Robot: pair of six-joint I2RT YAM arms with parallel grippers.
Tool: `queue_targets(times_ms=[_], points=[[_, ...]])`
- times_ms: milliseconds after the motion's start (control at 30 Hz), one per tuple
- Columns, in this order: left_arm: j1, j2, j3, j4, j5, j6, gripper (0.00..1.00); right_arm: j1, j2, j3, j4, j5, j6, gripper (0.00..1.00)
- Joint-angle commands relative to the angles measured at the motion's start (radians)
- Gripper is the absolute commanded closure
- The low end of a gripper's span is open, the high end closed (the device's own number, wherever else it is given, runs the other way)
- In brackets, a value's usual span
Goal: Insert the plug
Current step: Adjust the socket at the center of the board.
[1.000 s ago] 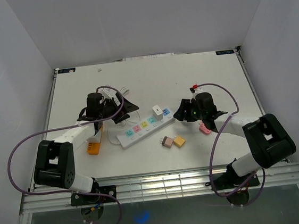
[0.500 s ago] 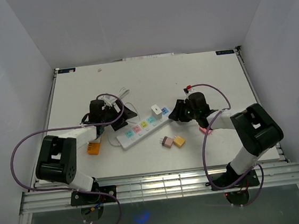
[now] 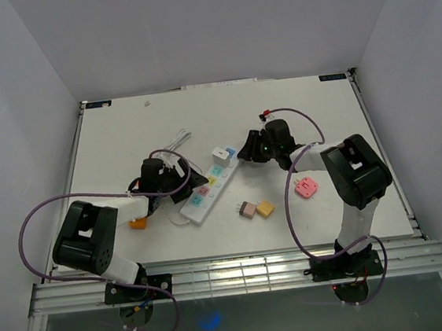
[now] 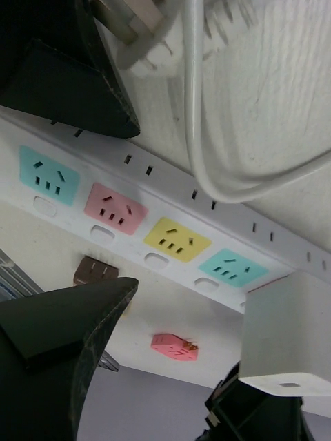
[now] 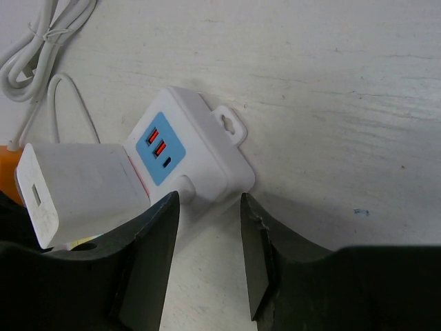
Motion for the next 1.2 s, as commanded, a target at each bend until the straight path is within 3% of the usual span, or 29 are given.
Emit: queue_targets(times_ms=[0,200,300,433,700,833,967,1167], points=[[-0.096,-0.025,-0.044,-0.003,-0.076,-0.034,0.06,0.001,-0.019,0.039,-0.006,-0.001,-0.019,0.53],[-0.211,-0.017,-0.018,0.023,-0.123,-0.112,0.07,-0.002,-0.075,0.037,-0.052,0.004,-0.061,0.52],[-0.213,-0.028,-0.001,0.013,-0.146,-0.123,0.07,-0.012,-0.111,0.013,-0.067,0.004,-0.067,0.51],[-0.213,-0.043,0.095,-0.172,-0.246,-0.063,0.05,-0.025,-0.223,-0.038,-0.095,0.022,-0.108,0.47],[-0.178,-0.14,0.166,-0.315,-0.278,-0.012,0.04,-0.015,-0.441,-0.122,-0.273,-0.01,-0.251,0.3],[-0.167,-0.174,0.198,-0.4,-0.268,0.012,0.04,0.046,-0.521,-0.159,-0.369,-0.038,-0.376,0.23],[-0.159,-0.187,0.229,-0.455,-0.239,0.023,0.04,0.165,-0.599,-0.211,-0.417,0.034,-0.487,0.15],[-0.149,-0.213,0.234,-0.48,-0.188,0.038,0.04,0.244,-0.642,-0.28,-0.417,0.019,-0.573,0.16]])
